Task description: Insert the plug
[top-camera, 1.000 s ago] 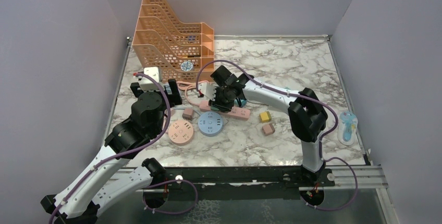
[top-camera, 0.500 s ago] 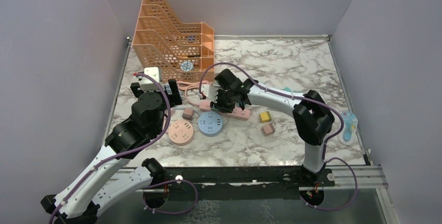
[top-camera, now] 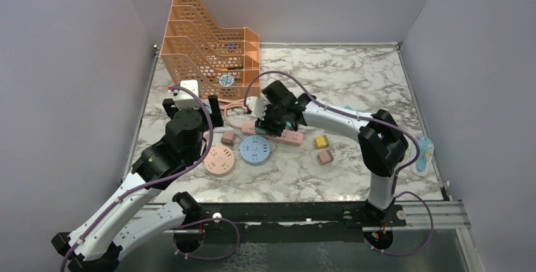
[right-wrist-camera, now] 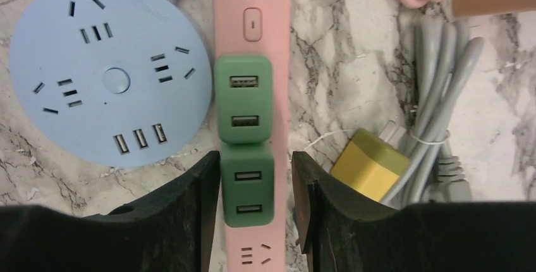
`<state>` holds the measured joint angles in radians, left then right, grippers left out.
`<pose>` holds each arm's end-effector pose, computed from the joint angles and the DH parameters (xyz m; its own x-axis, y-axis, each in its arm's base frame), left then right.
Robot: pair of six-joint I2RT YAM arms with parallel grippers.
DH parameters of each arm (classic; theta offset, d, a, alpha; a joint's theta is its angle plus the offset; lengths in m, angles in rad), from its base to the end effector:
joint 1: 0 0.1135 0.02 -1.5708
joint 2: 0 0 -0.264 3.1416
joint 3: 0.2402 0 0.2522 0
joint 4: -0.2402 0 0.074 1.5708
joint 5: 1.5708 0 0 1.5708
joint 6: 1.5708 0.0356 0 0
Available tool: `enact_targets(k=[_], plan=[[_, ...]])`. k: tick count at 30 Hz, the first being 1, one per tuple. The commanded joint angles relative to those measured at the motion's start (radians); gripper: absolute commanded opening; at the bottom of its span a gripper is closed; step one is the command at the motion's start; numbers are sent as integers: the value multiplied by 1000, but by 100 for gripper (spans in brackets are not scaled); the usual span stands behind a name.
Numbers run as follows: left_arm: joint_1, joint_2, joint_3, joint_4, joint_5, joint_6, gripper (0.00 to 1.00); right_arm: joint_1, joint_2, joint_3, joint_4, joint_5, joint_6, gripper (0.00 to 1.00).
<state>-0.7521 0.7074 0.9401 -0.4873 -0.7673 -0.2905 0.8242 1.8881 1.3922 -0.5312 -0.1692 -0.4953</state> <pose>0.1193 -0.0778 0.3748 -0.1765 -0.1172 -0.9773 -0.0516 0.9926 -0.1097 0.2692 0.2997 0.2072 -0.1394 -0.8405 -0.5236 -0.9649 0.2342 -0.1191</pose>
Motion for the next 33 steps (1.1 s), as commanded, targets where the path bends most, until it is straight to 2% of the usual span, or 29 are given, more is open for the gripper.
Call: enact_targets(k=[1, 2, 4, 6, 12, 17, 18, 21, 26, 29, 30, 33], plan=[[3, 0, -1, 27, 0, 14, 84, -29, -31, 86, -58, -20, 41, 49], [3, 1, -1, 28, 0, 14, 84, -32, -25, 101, -82, -33, 38, 52], [4, 0, -1, 27, -1, 15, 84, -32, -9, 123, -125, -46, 26, 67], [4, -1, -1, 28, -3, 17, 84, -33, 14, 143, -179, -62, 7, 72], [4, -4, -1, 27, -6, 25, 84, -32, 33, 139, -240, -91, -41, 74], [3, 0, -2, 30, -9, 27, 84, -31, 47, 134, -223, -70, -41, 74], [3, 0, -3, 29, -10, 28, 84, -32, 53, 137, -217, -62, -40, 71], [3, 1, -2, 31, -10, 29, 84, -31, 72, 146, -203, -32, -45, 54], [4, -2, -1, 33, -15, 35, 84, -32, 97, 136, -179, 14, -62, 33], [3, -3, -2, 32, -18, 37, 84, -33, 114, 117, -168, 45, -77, 8], [3, -3, -3, 33, -19, 38, 84, -32, 119, 108, -161, 57, -79, 2], [3, -3, -4, 33, -21, 41, 84, -32, 140, 87, -152, 72, -84, 1]])
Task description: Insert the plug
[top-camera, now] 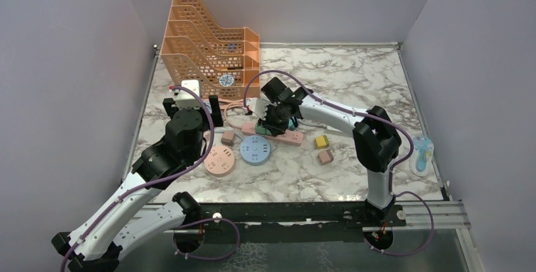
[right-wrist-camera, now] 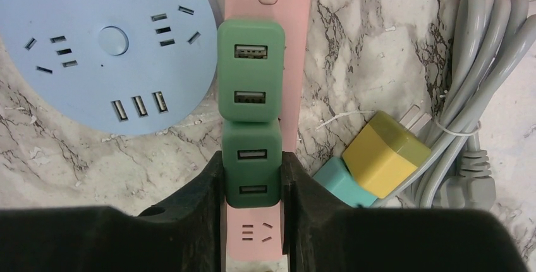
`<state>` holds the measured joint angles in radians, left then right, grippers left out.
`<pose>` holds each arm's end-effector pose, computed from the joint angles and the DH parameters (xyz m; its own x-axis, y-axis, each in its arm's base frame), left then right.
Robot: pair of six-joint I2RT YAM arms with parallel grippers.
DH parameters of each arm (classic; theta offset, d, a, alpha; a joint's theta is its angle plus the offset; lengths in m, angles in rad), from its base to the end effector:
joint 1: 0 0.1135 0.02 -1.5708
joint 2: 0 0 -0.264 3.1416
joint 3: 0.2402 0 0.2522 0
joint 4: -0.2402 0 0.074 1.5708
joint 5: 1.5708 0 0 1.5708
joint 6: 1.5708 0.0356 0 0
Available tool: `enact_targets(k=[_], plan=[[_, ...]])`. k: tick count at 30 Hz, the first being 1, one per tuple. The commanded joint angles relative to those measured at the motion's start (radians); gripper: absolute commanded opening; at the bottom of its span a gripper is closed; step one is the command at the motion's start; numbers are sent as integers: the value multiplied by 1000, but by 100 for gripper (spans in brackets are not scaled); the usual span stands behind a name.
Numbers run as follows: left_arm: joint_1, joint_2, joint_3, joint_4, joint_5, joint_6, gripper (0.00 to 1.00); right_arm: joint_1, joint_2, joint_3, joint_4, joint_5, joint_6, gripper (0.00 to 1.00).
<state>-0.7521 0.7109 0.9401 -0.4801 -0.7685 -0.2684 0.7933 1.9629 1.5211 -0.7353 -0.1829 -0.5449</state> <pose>0.1201 -0.0785 0.3751 -0.1747 -0.0977 -0.9798 -0.0486 0.9947 -0.0905 0.2829 0.2966 0.2063 -0.1654 -0.8946 -0.4151 -0.9769 0.2063 -0.0552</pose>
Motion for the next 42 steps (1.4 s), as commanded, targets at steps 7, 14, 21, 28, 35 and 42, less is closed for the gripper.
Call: enact_targets(k=[7, 14, 21, 28, 35, 42], plan=[[3, -7, -10, 29, -22, 21, 84, -1, 128, -109, 77, 124, -30, 1], [3, -5, -13, 34, -24, 27, 84, -20, 167, -133, 95, 32, -40, 1], [3, -1, -12, 40, -19, 26, 84, -35, 166, -105, 112, -12, -12, 1], [4, 6, 10, 37, -6, 22, 84, -38, -36, -71, 148, -88, 119, 47], [3, 31, 29, 23, 65, -6, 87, -42, -275, -167, 279, -73, 268, 71], [3, 66, 26, -9, 173, -68, 89, -43, -445, -315, 378, 148, 541, 71]])
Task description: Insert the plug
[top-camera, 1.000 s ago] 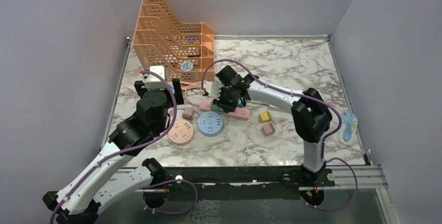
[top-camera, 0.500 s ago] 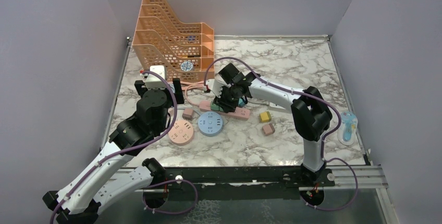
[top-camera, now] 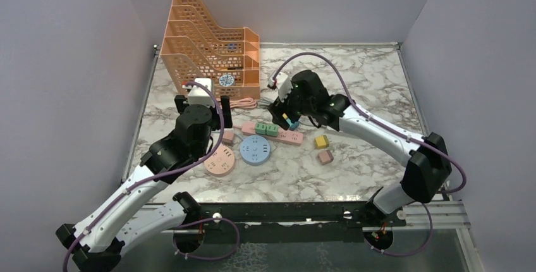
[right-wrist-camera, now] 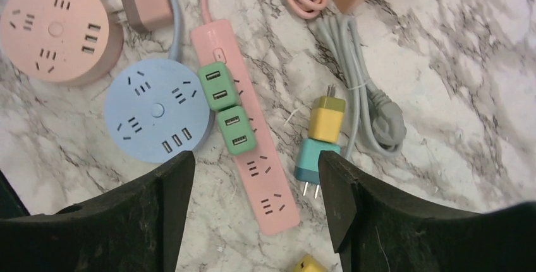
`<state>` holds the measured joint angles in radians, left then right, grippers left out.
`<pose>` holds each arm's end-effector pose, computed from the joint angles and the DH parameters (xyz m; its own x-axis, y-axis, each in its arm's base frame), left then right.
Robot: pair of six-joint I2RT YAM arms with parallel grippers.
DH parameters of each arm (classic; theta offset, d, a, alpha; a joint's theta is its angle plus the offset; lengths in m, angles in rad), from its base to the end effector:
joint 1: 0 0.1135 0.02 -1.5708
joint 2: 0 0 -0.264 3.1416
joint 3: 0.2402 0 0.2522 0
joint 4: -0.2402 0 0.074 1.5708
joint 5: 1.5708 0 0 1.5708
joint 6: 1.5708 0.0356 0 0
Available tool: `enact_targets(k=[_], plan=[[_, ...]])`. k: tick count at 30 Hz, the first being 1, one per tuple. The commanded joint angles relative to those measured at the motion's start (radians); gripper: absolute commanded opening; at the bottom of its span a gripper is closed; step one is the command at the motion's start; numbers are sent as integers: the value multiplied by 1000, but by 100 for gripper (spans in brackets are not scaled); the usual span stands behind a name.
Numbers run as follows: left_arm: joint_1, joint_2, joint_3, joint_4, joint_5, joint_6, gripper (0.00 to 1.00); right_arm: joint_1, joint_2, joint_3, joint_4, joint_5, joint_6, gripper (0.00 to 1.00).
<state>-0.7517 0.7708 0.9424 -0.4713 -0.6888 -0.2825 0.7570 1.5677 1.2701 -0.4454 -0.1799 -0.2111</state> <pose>0.1314 -0.0918 0.3684 -0.2304 -0.0792 -0.9699 0.0201 0.9961 -0.0861 0.2510 0.2459 0.2893 -0.3192 -0.5852 -0.7455 -0.8574 0.5135 -0.0360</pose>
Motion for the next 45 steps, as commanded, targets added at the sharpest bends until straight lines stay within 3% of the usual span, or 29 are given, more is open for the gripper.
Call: enact_targets(k=[1, 6, 12, 19, 32, 34, 39, 45], plan=[[2, 6, 17, -17, 116, -71, 89, -7, -62, -69, 79, 170, 253, 71], [3, -4, -48, -1, 219, -198, 89, -8, -65, -113, 71, 392, 440, 70], [3, -59, -186, 102, 346, -302, 92, -8, 97, -19, -68, 493, 557, 63], [3, -65, -244, 176, 365, -310, 93, -11, 230, 63, -19, 472, 478, 47], [3, 27, -223, 221, 381, -279, 92, -38, 451, 216, -40, 421, 371, 46], [3, 31, -222, 225, 379, -274, 92, -43, 464, 224, -41, 407, 354, 44], [3, 41, -208, 226, 377, -252, 92, -48, 462, 232, -35, 399, 336, 26], [3, 46, -188, 223, 389, -235, 92, -48, 341, 181, 42, 362, 342, 21]])
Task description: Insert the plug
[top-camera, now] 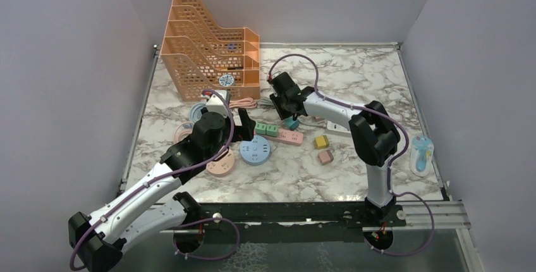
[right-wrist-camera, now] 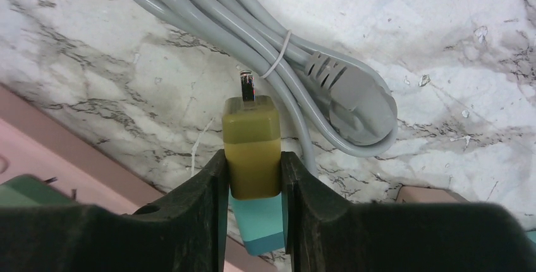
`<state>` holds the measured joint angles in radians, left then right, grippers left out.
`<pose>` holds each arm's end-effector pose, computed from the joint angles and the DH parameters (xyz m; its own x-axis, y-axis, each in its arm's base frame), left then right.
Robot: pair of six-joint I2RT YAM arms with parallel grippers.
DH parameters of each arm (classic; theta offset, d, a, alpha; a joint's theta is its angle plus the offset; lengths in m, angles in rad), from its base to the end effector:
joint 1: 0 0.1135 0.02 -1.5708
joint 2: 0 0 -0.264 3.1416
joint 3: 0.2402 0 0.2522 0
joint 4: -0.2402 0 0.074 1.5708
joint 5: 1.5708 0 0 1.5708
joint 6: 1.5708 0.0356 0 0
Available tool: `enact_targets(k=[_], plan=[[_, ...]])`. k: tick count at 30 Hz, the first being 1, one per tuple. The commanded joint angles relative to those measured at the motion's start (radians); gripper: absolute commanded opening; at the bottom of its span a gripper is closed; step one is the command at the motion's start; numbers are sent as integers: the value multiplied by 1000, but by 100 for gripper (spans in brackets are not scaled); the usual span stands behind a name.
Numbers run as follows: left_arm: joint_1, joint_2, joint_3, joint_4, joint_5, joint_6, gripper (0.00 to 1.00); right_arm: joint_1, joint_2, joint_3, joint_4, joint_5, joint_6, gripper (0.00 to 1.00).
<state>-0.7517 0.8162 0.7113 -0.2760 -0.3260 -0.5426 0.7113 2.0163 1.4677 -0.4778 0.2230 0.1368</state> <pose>0.1459 -0.1208 0.2998 -0.4545 -0.2448 -0.8565 0.2278 0.8976 -0.3774 0.3312 0.2750 0.1822 -0.7169 -0.4423 -0.5389 -0.4564 0.8821 -0.1168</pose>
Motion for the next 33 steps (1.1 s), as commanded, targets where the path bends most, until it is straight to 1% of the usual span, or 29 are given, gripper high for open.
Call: enact_targets(k=[1, 5, 8, 11, 13, 15, 20, 25, 28, 30, 33], plan=[[3, 0, 49, 25, 31, 26, 92, -4, -130, -27, 81, -55, -1, 21], [3, -3, 76, 10, 63, 30, 92, -4, -240, -79, 105, -161, 10, 21], [3, -8, 113, -8, 110, 30, 93, -5, -349, -135, 107, -272, 10, 20], [3, -18, 138, -17, 173, 34, 93, -7, -460, -203, 118, -458, -11, 19], [5, -28, 141, -24, 188, 30, 93, -8, -540, -255, 132, -618, -37, 19], [5, -33, 148, -30, 226, 31, 93, -8, -619, -312, 168, -726, -35, 19], [6, -54, 176, -26, 426, 60, 93, -7, -747, -386, 163, -932, -57, 19], [6, -58, 194, -66, 671, 106, 93, -7, -801, -411, 125, -1119, -81, 19], [6, -52, 207, -86, 807, 132, 92, -7, -809, -396, 90, -1204, -105, 19], [5, -51, 218, -93, 864, 138, 90, -8, -814, -390, 78, -1249, -120, 19], [6, -49, 215, -71, 947, 128, 79, -7, -822, -387, 63, -1289, -137, 17]])
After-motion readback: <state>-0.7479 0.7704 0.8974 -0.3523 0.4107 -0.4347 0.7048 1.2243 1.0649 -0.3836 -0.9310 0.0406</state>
